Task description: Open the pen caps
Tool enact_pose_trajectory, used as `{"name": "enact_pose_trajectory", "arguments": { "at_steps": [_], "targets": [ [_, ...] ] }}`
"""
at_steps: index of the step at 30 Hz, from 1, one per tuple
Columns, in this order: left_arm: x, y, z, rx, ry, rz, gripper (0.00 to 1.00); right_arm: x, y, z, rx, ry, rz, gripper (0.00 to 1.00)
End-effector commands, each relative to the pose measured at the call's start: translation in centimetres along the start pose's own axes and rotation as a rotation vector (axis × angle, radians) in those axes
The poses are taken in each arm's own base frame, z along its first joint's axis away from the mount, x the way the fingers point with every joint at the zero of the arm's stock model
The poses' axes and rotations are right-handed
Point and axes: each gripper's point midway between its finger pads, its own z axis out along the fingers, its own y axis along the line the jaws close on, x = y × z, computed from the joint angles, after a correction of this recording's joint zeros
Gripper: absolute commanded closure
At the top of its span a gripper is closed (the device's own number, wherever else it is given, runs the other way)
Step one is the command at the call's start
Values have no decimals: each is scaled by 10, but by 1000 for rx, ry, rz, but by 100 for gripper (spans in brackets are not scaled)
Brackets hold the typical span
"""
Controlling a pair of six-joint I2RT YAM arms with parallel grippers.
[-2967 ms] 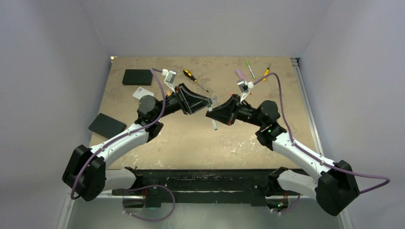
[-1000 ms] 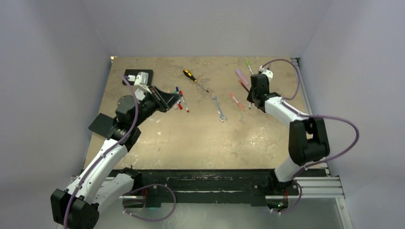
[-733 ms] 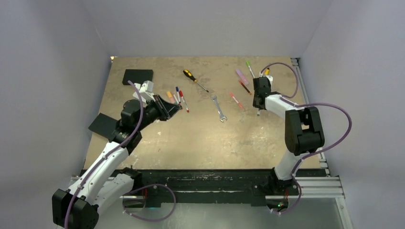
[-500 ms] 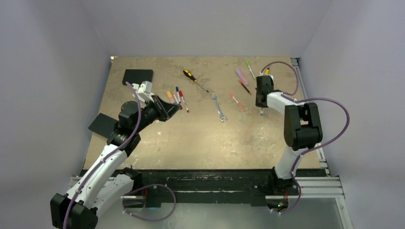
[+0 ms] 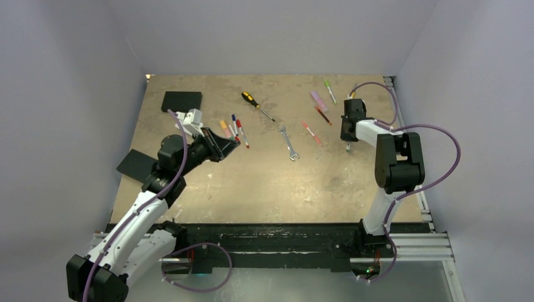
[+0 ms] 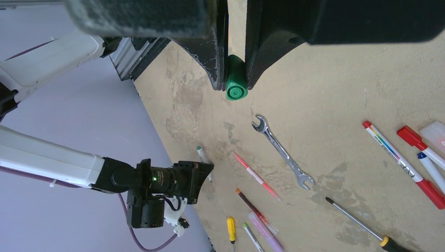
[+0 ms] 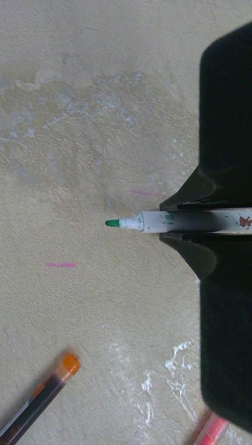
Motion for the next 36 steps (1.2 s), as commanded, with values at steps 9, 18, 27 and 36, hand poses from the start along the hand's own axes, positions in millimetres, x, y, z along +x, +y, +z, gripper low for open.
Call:
{"name": "enact_pose_trajectory", "arguments": {
  "at_steps": [9, 18, 27, 36],
  "targets": [
    [-4, -7, -4, 31, -26, 37, 100, 31, -1, 5, -2, 99, 27, 69],
    [-5, -9, -5, 32, -30, 27, 100, 25, 0, -1, -18, 80, 44, 73],
    [-4, -2, -4, -5, -21, 31, 100, -64, -10, -61, -12, -169, 257, 23],
    [36, 119, -33, -613, 66, -22, 100, -86, 121, -247, -584, -568, 199, 23]
  ]
}}
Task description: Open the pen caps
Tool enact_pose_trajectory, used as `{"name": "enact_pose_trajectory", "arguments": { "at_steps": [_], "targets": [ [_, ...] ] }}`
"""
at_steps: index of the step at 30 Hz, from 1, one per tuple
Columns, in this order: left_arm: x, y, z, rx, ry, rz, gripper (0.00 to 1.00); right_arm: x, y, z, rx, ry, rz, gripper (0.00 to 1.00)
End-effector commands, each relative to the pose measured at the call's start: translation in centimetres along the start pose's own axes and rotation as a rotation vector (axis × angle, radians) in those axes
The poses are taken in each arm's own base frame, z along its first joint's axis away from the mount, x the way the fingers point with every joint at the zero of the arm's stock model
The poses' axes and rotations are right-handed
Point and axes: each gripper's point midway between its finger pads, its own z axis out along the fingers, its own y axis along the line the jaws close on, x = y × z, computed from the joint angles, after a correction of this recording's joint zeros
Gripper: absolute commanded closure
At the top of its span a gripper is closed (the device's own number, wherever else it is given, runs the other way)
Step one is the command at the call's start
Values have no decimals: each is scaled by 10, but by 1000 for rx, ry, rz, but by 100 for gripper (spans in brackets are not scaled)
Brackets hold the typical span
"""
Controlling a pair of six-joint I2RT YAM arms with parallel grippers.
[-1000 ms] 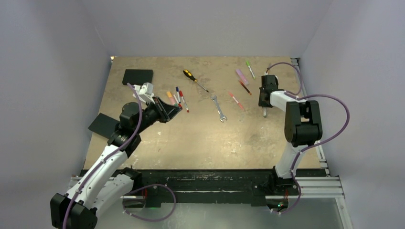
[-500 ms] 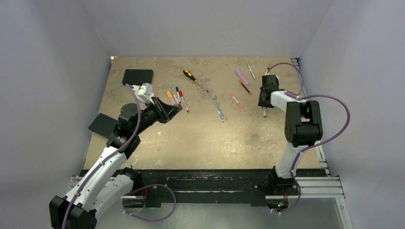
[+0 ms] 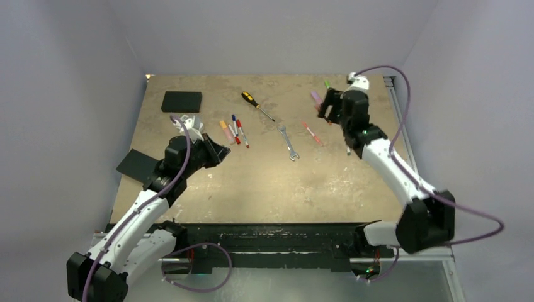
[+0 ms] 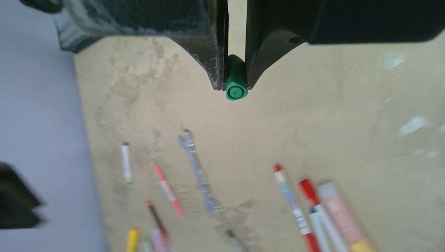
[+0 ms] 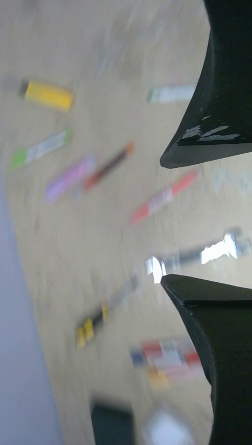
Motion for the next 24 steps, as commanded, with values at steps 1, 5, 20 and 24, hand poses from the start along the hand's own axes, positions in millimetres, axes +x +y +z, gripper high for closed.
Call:
{"name": "enact_pose_trajectory", "arguments": {
  "at_steps": [1, 5, 20, 24],
  "targets": [
    [25, 91, -8, -444, 46, -10, 100, 27, 108, -81, -405, -65, 3, 24],
    [37, 122, 0, -587, 62, -66, 100, 106, 128, -111, -542, 56, 26, 25],
    [8, 225, 39, -960, 93, -49, 100, 171, 123, -140, -645, 144, 21, 24],
    [9, 249, 46, -1001, 110, -85, 100, 166, 124, -143, -650, 136, 11, 24]
  ]
}}
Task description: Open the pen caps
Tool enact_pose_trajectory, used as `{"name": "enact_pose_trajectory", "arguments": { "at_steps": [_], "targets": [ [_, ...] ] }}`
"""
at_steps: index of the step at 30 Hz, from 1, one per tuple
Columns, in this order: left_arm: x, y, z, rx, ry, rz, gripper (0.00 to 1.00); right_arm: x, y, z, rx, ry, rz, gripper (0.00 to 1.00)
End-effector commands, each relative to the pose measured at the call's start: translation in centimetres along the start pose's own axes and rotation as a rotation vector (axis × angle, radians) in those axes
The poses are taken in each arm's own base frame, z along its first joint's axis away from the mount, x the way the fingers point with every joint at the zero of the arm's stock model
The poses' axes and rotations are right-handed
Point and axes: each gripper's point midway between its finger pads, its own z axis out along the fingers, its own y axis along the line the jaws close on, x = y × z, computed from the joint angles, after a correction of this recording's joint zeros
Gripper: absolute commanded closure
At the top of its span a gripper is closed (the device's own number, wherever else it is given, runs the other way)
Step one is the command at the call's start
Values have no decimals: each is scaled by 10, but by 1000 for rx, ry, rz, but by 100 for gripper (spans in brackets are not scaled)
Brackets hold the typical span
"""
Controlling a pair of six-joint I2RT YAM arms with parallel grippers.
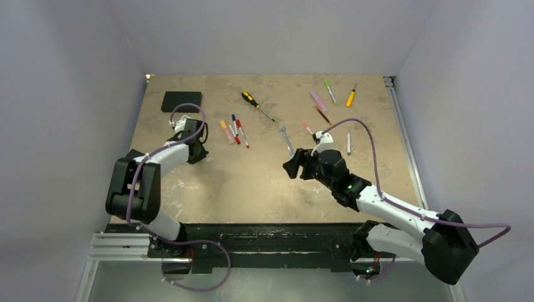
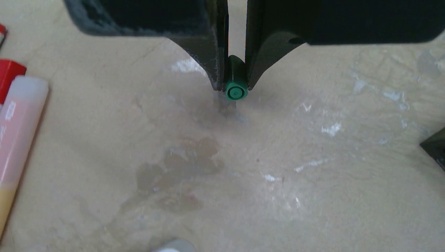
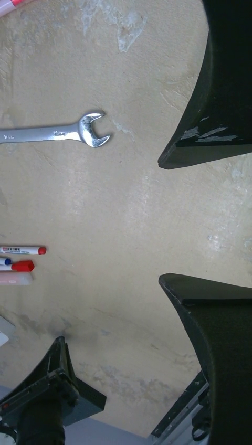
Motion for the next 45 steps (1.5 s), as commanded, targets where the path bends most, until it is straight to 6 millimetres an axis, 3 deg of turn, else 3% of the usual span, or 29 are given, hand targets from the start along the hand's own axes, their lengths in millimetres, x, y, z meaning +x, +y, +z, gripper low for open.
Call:
{"name": "enact_pose_trajectory", "arguments": {
  "at_steps": [1, 9, 20, 24, 29, 30, 32, 33, 38, 41, 45],
  "targets": [
    [-26, -1, 18, -20, -38, -38, 98, -14, 10, -4, -36, -43, -1, 24],
    [-23, 0, 34, -21, 4, -61, 79, -22, 8, -11, -17, -67, -11, 23],
    [-28, -3, 32, -9, 7, -49, 70, -23, 7, -10, -7, -67, -6, 23],
    [-42, -12, 15, 42, -17, -50, 66, -28, 10, -13, -10, -74, -9, 23],
    [-70, -27, -37, 169, -85, -44, 44, -46, 18, -16, -10, -98, -16, 22],
    [-74, -31, -51, 202, -105, -40, 33, -47, 19, -14, -4, -91, -21, 22],
    [-80, -41, -81, 271, -151, -19, 13, -53, 19, -7, 20, -83, -48, 22],
    [-78, -49, -95, 313, -166, -2, 8, -55, 19, -1, 33, -76, -70, 22],
    [-42, -88, -154, 565, -208, 50, 2, -53, 42, 49, 0, 33, -153, 29],
    [-25, -86, -162, 628, -200, 23, 2, -47, 59, 87, 4, 87, -203, 34],
    [-13, -59, -155, 550, -201, 35, 2, -33, 74, 134, 23, 152, -265, 36]
  ]
}}
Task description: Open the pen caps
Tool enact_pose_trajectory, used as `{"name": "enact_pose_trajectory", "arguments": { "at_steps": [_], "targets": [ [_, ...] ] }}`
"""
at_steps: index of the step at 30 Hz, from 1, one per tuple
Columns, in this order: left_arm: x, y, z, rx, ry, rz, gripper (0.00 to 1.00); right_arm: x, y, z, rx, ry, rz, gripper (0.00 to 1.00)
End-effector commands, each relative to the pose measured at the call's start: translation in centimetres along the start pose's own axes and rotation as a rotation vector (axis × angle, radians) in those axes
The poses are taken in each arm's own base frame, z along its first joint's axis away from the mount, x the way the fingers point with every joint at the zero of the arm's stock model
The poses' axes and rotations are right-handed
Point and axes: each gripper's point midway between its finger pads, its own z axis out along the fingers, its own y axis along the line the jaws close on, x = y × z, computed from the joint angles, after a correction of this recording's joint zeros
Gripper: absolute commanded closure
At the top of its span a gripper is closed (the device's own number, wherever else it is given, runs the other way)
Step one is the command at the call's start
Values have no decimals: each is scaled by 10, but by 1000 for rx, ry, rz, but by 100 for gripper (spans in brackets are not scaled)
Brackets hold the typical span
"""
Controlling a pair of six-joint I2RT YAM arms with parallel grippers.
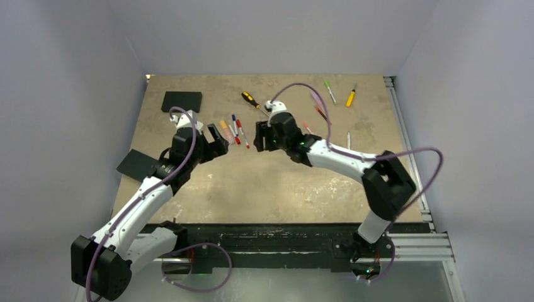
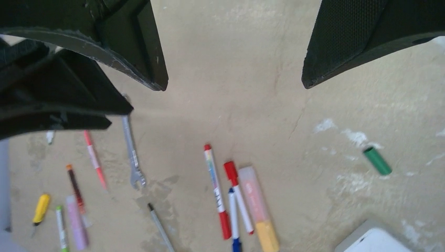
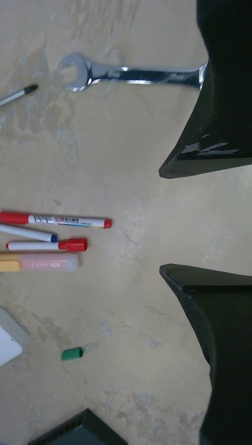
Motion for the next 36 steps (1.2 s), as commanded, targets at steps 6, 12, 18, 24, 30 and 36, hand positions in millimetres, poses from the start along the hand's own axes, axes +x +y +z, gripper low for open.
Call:
{"name": "enact_pose_trajectory", "arguments": {
  "at_steps": [6, 12, 18, 24, 30, 36],
  "targets": [
    [9, 38, -27, -136, -14, -17, 1, 23, 21, 104, 59, 158, -146, 45],
    [10, 40, -37, -131, -21, -29, 1, 25, 11, 138, 149, 182, -187, 51],
    [9, 40, -39, -128, -21, -33, 2, 33, -3, 143, 209, 199, -220, 56],
    [9, 38, -38, -125, -21, -31, 2, 37, -9, 154, 229, 205, -264, 62],
    [9, 38, -39, -123, -21, -33, 2, 42, -11, 165, 241, 230, -295, 65],
    [9, 37, -39, -118, -18, -31, 3, 47, -10, 177, 233, 260, -311, 81]
  ]
}}
